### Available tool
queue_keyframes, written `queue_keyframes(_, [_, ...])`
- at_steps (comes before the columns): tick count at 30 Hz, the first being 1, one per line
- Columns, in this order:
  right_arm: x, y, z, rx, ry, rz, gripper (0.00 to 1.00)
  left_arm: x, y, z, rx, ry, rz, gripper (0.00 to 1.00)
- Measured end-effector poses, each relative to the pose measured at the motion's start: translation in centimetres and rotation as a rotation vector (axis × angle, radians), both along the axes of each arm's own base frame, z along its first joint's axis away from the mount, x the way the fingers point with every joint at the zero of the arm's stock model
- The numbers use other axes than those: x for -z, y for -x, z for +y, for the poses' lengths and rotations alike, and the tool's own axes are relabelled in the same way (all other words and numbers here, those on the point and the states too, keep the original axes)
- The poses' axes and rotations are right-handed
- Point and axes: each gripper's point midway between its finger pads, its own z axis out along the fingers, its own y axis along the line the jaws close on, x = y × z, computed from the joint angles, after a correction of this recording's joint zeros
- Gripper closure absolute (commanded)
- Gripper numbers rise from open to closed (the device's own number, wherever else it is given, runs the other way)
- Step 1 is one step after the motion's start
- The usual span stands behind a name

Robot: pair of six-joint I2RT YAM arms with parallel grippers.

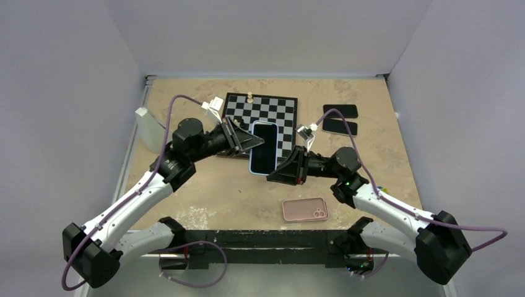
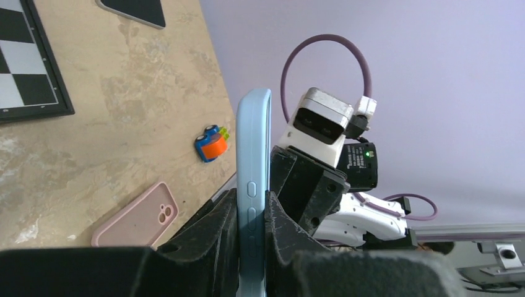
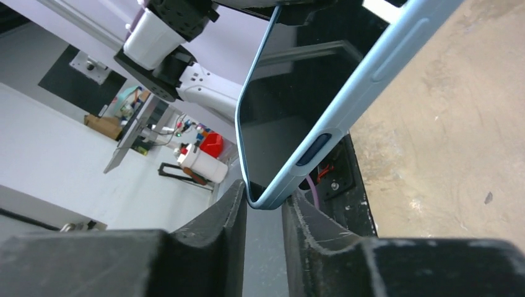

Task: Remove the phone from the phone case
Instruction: Pick up the phone at the center of the board.

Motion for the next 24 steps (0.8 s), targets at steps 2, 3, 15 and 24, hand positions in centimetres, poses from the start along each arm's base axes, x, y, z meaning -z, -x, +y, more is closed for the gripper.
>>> queue_keyframes(2, [-0.2,0.2,-0.1,-0.01,-0.015,0.001,0.8,-0.6,0.2,-0.1,0.01,0.019,-0.015,1.0])
queue_keyframes(3, [-0.5,0.4,-0.1,-0.018,-0.025,-0.004,0.82,-1.0,0.3,-0.2,0.021,0.031,-0.031,1.0])
queue_keyframes(15, [-2.0,1.8,-0.5,-0.056,-0.077,-0.178,1.0,-3.2,2.1,-0.9,0.133,0.122,-0.107,1.0])
queue_keyframes(24, [-4.9,3.1,0.7,-0.053,0.028,-0.544,1.0,-3.4,2.6,-2.4,0.241,0.356,0.165,1.0])
